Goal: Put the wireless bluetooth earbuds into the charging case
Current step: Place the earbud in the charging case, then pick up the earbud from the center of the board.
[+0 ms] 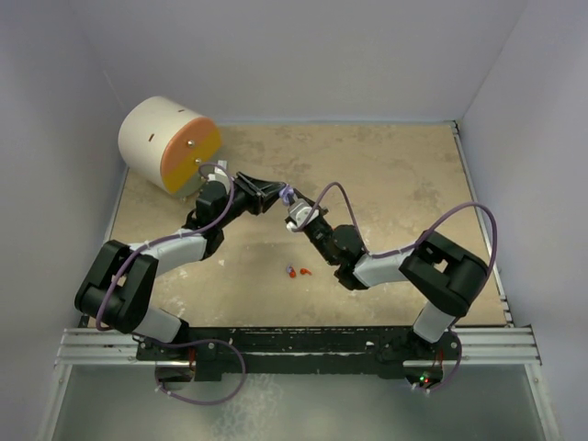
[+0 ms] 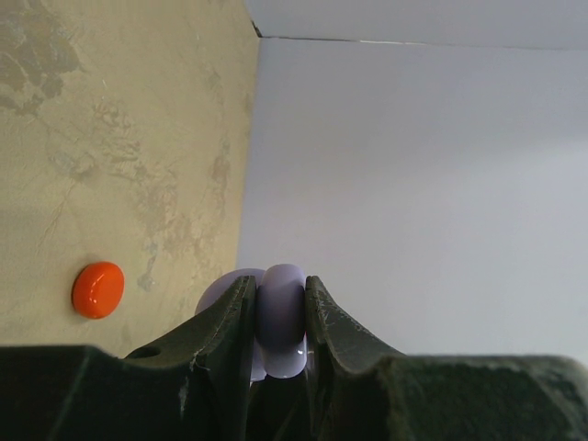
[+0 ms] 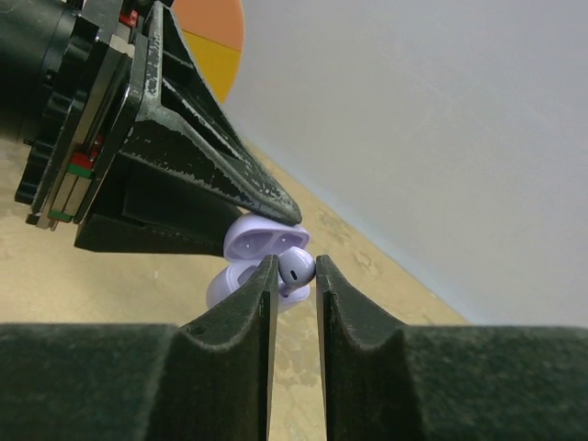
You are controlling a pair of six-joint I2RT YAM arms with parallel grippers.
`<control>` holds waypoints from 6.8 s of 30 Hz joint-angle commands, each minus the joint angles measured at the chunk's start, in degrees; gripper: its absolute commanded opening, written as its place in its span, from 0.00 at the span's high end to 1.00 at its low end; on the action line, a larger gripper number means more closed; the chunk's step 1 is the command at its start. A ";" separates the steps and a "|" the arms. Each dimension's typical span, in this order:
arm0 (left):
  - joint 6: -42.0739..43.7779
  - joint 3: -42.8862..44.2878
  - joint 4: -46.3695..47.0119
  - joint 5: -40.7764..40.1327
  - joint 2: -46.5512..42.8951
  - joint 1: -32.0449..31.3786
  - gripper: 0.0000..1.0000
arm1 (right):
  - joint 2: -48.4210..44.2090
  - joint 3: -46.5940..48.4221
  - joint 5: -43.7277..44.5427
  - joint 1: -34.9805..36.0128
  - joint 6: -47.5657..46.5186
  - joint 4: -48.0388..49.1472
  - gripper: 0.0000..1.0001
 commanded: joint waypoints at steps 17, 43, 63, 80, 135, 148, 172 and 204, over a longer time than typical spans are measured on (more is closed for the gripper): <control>-0.15 2.68 6.97 -2.45 1.35 0.26 1.00 | -13.60 1.08 3.93 -0.02 12.94 -11.40 0.46; 1.09 1.14 6.68 -4.65 -0.05 0.32 1.00 | -17.95 16.09 12.65 -0.20 42.42 -57.11 0.38; 3.18 0.19 4.05 -4.58 -2.21 0.36 1.00 | -9.05 26.82 15.75 -1.76 44.92 -66.62 0.37; 4.64 0.58 3.19 -5.28 -2.53 0.36 1.00 | -11.21 27.90 16.51 -1.87 45.94 -72.45 0.36; 3.14 -12.64 7.73 -8.93 -9.50 4.75 1.00 | -6.76 17.95 0.32 10.76 57.84 -77.29 0.48; 5.50 -15.01 1.25 -10.21 -16.22 5.97 1.00 | -1.16 17.87 4.48 13.44 60.16 -81.31 0.48; 5.07 -16.83 3.17 -8.85 -15.78 7.01 1.00 | 2.05 19.24 7.90 13.63 61.29 -84.64 0.51; 4.50 -17.89 5.13 -7.56 -14.85 8.28 1.00 | 4.65 21.11 10.27 13.60 61.73 -85.23 0.75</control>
